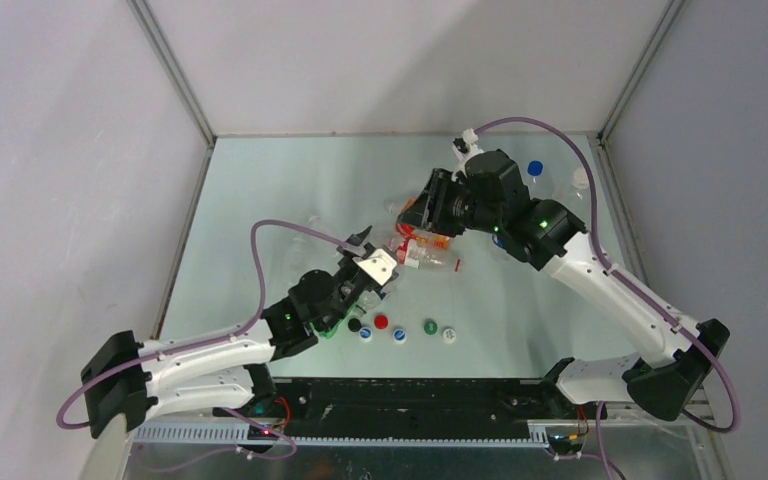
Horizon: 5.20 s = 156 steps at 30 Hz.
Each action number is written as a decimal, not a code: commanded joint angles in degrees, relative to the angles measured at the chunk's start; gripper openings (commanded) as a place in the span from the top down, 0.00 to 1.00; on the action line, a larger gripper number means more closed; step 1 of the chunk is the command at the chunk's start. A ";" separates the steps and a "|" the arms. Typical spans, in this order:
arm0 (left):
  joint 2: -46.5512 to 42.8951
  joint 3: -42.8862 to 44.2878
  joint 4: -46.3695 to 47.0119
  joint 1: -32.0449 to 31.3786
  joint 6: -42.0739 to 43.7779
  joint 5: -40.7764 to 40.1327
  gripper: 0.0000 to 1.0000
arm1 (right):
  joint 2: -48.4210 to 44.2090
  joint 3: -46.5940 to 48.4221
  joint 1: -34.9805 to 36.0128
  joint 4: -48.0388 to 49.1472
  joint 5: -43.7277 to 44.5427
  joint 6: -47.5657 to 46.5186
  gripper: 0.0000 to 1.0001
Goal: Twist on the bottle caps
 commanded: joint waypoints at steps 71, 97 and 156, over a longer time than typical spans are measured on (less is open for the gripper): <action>-0.66 21.96 -35.96 13.02 -9.05 53.72 0.83 | -13.03 -2.44 -1.14 -10.68 -33.61 -94.26 0.53; -0.65 10.71 -2.80 -1.17 10.10 9.68 0.82 | -1.64 2.41 -8.61 -7.46 -15.79 -15.24 0.98; 5.47 32.46 -47.53 16.85 -5.25 63.58 0.82 | -12.25 -5.76 -1.61 -9.54 -33.39 -88.02 0.77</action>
